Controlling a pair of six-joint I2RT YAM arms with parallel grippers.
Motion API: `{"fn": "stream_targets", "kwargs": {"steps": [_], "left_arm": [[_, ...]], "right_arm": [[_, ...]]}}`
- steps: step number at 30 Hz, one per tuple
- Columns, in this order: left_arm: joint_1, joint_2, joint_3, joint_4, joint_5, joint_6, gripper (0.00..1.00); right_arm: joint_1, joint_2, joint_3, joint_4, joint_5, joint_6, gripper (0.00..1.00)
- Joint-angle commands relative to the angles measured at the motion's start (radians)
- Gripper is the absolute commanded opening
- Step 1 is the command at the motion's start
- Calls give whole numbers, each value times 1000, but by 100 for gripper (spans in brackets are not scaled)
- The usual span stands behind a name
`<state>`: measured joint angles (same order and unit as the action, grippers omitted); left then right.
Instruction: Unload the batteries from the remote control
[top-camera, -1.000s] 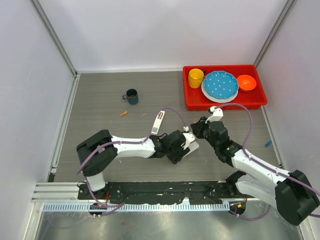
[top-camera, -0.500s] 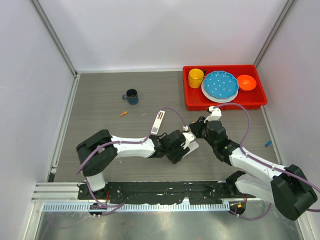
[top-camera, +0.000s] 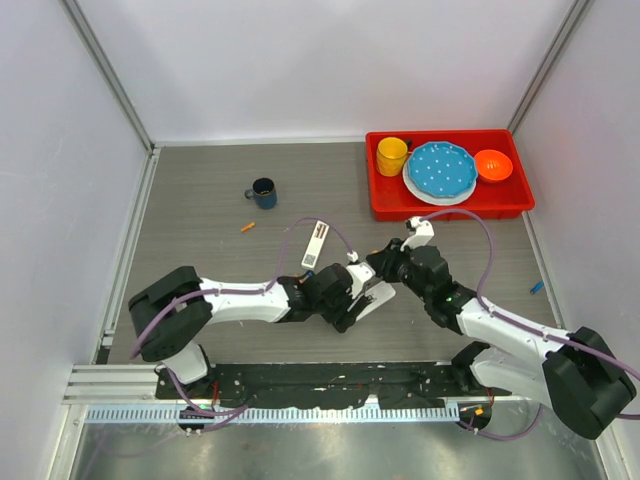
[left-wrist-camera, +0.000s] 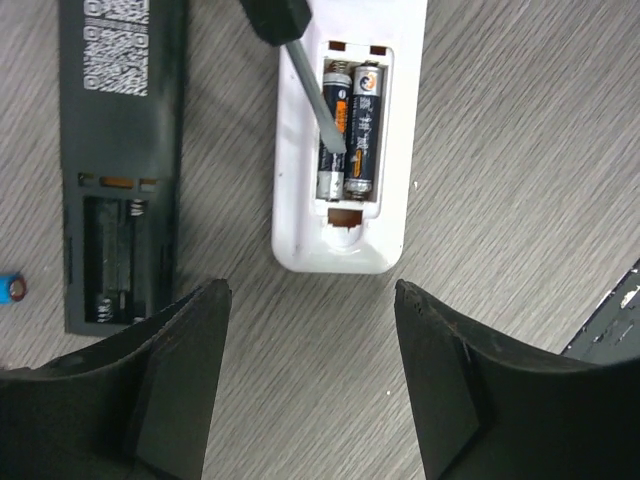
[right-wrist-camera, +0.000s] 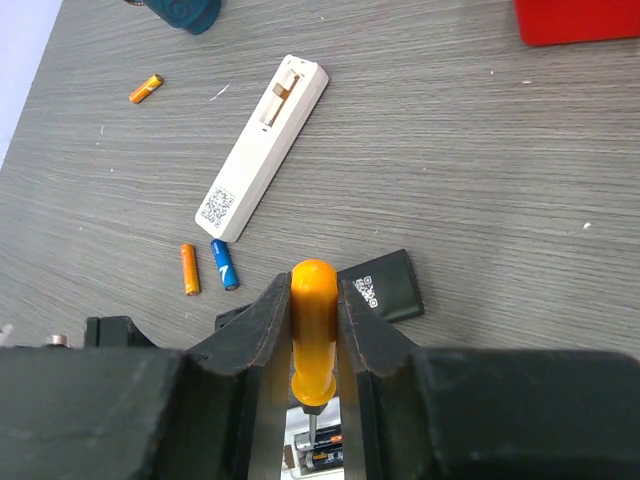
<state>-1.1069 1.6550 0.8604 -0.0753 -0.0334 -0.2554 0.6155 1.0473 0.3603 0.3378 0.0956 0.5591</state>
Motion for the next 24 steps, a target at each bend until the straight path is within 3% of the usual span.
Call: {"fn": "stream_targets", "kwargs": {"steps": [1, 12, 24], "left_arm": [[15, -95, -50, 146, -14, -39, 70], [15, -199, -204, 390, 30, -77, 69], [9, -52, -118, 348, -2, -64, 74]], "right_arm": [[4, -39, -1, 64, -11, 28, 1], [4, -82, -14, 59, 26, 18, 1], [4, -104, -24, 49, 32, 12, 1]]}}
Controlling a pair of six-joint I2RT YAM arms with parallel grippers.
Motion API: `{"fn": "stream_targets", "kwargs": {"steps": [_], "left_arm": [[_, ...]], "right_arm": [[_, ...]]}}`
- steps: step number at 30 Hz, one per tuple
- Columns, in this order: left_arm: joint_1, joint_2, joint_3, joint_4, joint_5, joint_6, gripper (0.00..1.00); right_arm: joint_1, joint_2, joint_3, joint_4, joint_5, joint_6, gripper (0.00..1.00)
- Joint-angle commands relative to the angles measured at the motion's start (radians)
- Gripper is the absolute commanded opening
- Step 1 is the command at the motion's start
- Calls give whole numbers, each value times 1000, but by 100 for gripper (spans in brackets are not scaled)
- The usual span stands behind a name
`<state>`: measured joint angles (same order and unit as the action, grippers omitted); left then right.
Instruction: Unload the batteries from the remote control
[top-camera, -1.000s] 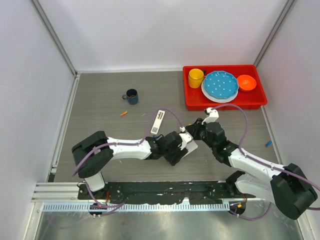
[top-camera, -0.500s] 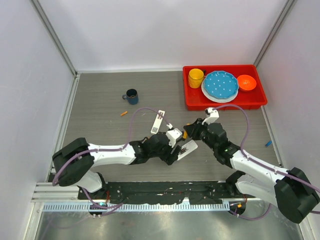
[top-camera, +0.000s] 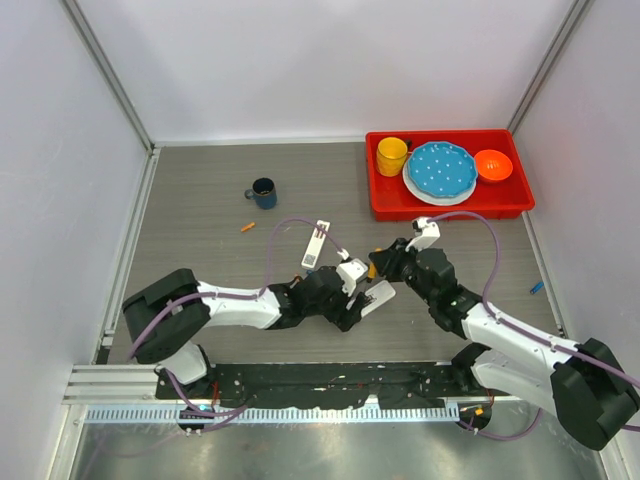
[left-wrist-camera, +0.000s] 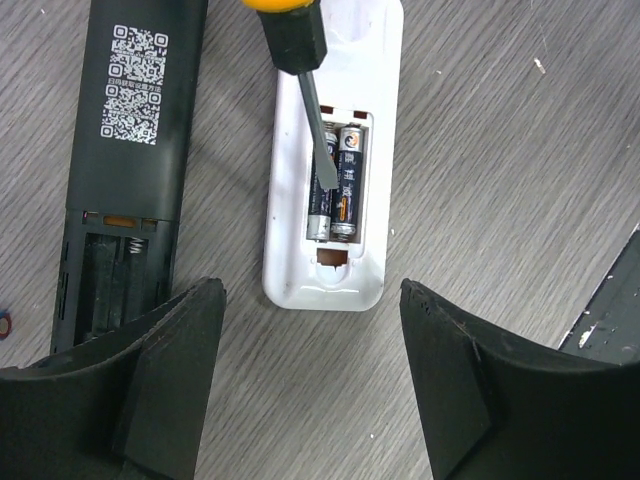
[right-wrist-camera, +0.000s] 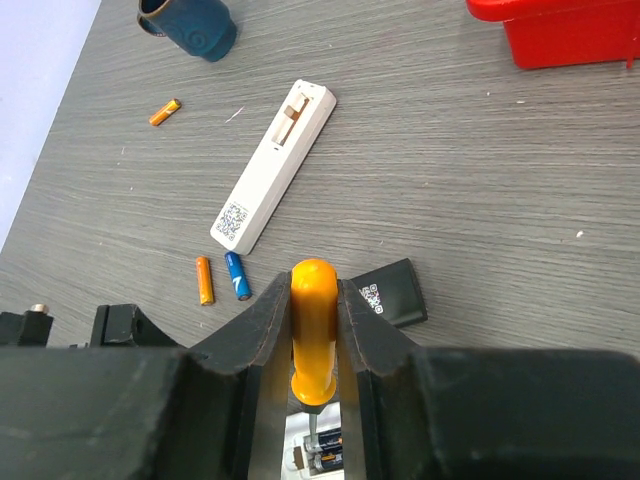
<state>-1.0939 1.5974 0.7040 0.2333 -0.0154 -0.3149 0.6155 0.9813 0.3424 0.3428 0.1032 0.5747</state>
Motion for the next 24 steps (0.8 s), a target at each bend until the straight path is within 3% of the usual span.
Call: {"fn": "stream_targets", "kwargs": {"steps": [1, 9, 16, 24], "left_arm": [[-4, 9, 40, 37, -23, -9, 75], [-27, 79, 98, -23, -66, -10, 69], [-35, 99, 114, -43, -70, -4, 52], [-35, 121, 135, -68, -52, 4, 46]], "right_arm": [[4, -39, -6, 41, 26, -4, 1], [4, -33, -16, 39, 39, -27, 1], [4, -10, -31, 55, 66, -47, 1], [3, -69, -51, 41, 122, -56, 1]]}}
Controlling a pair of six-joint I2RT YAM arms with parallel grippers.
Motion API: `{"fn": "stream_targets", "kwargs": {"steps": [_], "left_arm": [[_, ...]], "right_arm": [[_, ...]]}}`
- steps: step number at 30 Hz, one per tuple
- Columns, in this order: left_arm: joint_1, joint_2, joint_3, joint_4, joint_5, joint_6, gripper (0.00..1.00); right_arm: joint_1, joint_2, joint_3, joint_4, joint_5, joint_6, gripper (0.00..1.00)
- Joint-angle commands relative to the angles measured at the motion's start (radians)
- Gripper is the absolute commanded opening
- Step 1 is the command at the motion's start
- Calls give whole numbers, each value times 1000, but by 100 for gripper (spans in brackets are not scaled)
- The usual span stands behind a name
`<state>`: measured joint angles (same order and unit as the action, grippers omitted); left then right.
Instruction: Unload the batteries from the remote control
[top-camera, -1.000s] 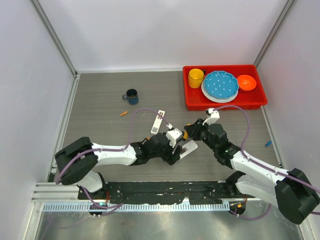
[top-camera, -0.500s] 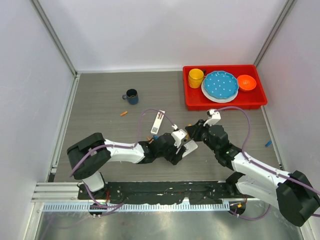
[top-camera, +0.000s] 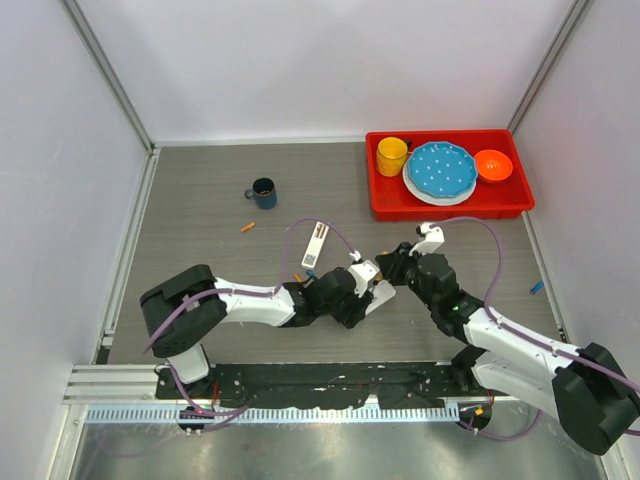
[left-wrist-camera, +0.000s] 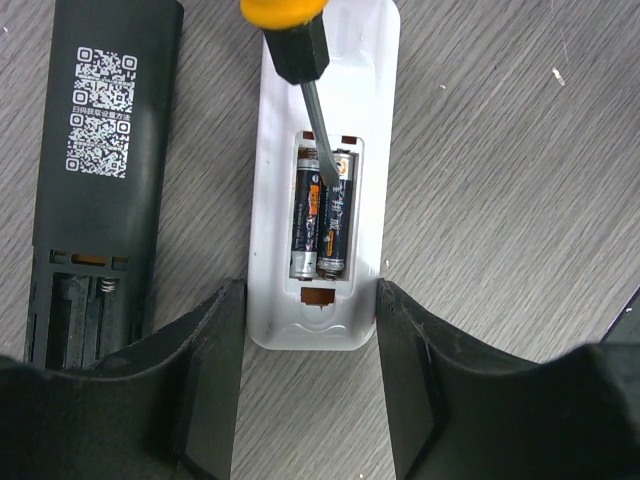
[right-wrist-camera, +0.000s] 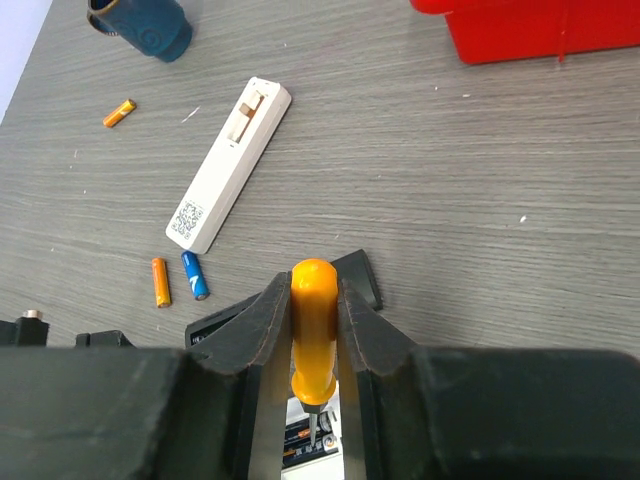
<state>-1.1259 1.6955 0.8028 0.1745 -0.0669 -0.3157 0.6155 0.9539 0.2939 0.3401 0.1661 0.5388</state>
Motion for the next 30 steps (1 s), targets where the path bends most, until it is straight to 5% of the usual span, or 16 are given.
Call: {"fn": "stream_targets", "kwargs": {"steps": [1, 30], "left_arm": [[-3, 23, 36, -7, -1, 4, 45], [-3, 30, 49, -21, 18, 7, 45]], "right_arm": [[4, -47, -4, 43, 65, -23, 1], [98, -10, -35, 132, 277, -59, 1]]}}
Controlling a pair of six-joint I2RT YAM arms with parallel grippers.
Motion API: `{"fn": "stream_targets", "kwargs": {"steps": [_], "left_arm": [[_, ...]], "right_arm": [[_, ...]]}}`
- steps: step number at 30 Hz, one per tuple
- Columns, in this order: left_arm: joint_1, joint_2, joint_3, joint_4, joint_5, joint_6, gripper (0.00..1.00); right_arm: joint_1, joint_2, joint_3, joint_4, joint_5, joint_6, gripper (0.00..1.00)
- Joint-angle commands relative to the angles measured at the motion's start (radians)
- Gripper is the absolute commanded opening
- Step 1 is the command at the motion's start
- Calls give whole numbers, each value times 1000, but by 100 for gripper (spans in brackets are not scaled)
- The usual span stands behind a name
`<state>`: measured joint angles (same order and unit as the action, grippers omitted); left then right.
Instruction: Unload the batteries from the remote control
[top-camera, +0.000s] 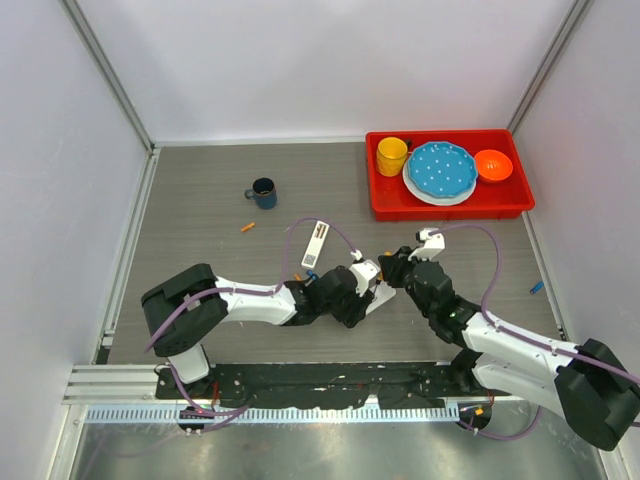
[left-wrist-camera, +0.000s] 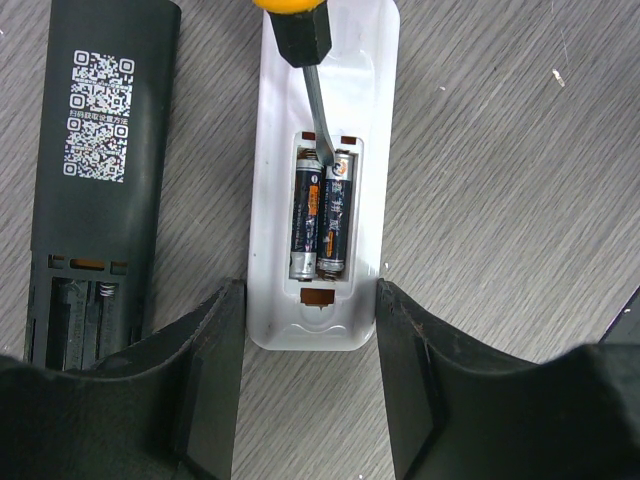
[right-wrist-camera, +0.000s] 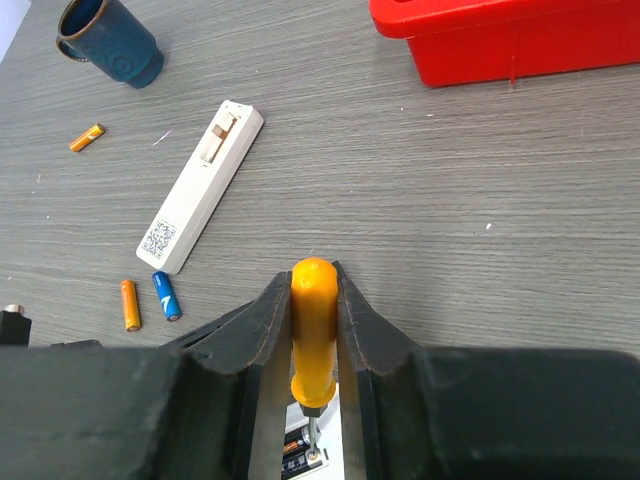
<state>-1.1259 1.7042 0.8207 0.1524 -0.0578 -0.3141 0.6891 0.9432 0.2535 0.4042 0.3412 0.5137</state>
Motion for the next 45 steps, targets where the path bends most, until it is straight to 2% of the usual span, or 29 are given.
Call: {"fn": "stream_targets", "kwargs": {"steps": [1, 26, 36, 41, 45], "left_arm": [[-3, 23, 31, 3, 9, 7, 45], [-3, 26, 37, -7, 15, 12, 45], [-3, 28, 38, -4, 19, 12, 45], [-3, 28, 38, -5, 15, 10, 45], [-3, 28, 38, -8, 15, 9, 45]], "right_arm": [[32, 6, 6, 71, 108, -34, 1], [101, 20, 13, 114, 206, -73, 1], [223, 75, 23, 137, 361, -138, 1], [302, 101, 47, 98, 465, -181, 1], [325, 101, 50, 71, 460, -172, 1]]}}
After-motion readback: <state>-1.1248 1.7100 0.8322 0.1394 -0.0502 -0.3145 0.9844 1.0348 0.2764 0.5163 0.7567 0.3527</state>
